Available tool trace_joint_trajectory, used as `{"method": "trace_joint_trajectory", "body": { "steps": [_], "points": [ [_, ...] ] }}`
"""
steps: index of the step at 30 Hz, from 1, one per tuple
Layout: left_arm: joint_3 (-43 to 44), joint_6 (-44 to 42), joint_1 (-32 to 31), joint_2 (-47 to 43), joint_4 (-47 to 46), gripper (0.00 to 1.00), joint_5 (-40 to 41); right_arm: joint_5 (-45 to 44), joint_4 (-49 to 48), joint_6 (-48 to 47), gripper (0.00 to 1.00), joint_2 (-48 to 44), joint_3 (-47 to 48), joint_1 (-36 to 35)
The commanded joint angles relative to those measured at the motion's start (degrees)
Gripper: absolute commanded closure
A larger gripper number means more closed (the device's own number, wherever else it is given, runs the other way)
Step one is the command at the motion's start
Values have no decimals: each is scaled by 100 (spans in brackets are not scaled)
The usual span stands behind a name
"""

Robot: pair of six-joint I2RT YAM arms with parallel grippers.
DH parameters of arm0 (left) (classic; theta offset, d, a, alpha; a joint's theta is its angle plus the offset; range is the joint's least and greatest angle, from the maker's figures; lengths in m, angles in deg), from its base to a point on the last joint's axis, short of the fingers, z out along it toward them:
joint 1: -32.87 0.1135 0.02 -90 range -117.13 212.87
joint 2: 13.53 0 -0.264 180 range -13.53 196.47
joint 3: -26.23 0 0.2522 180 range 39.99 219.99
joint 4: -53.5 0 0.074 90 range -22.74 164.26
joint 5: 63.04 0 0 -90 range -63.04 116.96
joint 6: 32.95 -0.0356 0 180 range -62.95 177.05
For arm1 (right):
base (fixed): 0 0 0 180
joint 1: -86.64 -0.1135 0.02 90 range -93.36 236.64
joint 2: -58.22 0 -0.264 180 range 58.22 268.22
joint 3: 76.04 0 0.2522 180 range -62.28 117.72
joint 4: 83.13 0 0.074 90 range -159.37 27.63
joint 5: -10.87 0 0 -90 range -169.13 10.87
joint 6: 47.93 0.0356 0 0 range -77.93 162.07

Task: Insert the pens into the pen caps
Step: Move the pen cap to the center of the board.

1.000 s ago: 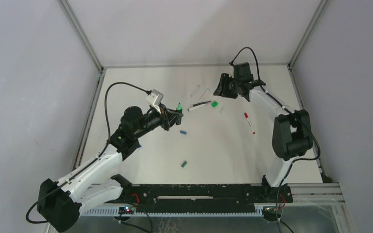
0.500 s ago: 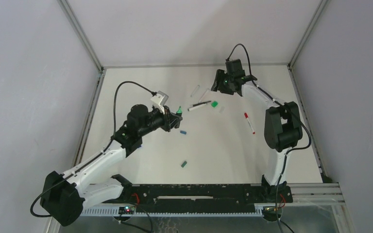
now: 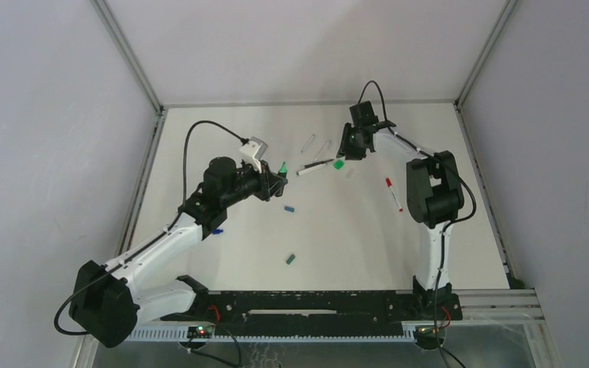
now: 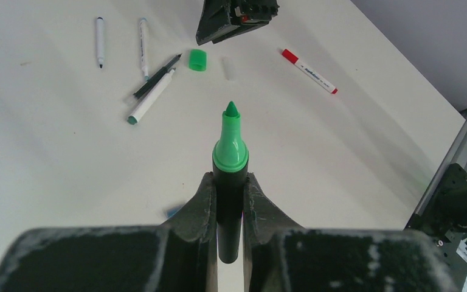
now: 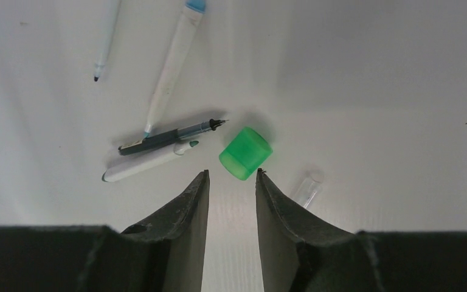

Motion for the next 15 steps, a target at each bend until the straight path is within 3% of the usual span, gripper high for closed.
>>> {"method": "trace_joint_trajectory", "body": {
  "steps": [1,15],
  "points": [
    [333,-156,65,36,-62,100,-65,-173,95,168,58,99,282,-85],
    [295,-166,144,40,33,100,-129,-444,286,218,53,633,649,-105]
  ]
}}
